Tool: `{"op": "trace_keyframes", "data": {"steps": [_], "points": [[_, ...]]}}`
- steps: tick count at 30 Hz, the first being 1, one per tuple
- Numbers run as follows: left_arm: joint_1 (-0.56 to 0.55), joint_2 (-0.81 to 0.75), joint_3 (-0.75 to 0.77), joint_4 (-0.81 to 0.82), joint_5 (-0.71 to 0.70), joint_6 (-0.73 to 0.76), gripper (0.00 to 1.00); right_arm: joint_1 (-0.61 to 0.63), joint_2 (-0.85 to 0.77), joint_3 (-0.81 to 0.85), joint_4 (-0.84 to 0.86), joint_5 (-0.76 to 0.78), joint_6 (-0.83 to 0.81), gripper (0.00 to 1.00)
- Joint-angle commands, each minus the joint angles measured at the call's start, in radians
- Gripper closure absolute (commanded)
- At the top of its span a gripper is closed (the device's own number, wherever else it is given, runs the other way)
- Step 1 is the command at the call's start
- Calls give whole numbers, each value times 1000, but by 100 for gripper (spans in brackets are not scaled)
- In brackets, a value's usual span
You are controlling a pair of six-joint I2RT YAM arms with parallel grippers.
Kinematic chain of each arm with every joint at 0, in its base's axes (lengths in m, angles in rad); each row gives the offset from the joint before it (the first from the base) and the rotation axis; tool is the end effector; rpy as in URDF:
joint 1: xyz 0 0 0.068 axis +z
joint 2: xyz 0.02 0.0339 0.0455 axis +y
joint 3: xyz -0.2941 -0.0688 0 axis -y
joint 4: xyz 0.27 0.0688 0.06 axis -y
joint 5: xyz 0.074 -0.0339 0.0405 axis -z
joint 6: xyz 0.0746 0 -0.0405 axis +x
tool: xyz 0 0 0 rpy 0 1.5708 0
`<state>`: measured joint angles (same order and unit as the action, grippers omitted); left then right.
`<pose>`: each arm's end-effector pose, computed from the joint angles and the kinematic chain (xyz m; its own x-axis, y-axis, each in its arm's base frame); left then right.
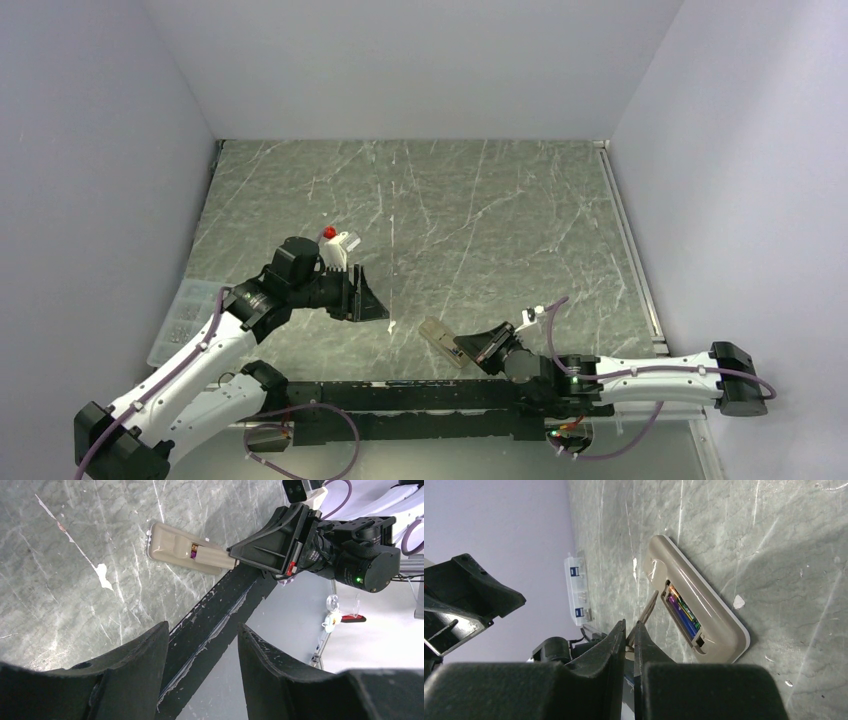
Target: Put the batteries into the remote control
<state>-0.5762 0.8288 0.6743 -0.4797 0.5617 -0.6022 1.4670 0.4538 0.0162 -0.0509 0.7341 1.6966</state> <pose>0.1526 -0.1465 0.2668 -0.8745 -0.0035 -0.4851 0.3951 0.5751 -0.7164 0.0642 0.1340 0.1216 -0.6657 0.7186 -0.2011 0.1332 0.3796 0.9155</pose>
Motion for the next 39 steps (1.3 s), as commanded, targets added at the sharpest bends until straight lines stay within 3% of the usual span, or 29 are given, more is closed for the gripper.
{"op": "trace_keyframes", "data": {"steps": [1, 39], "points": [[6, 0, -2, 30, 30, 18, 42, 13, 10, -13, 24, 38, 32, 100], [7, -14, -9, 36, 40, 13, 42, 101, 111, 8, 22, 184, 126, 100]]}}
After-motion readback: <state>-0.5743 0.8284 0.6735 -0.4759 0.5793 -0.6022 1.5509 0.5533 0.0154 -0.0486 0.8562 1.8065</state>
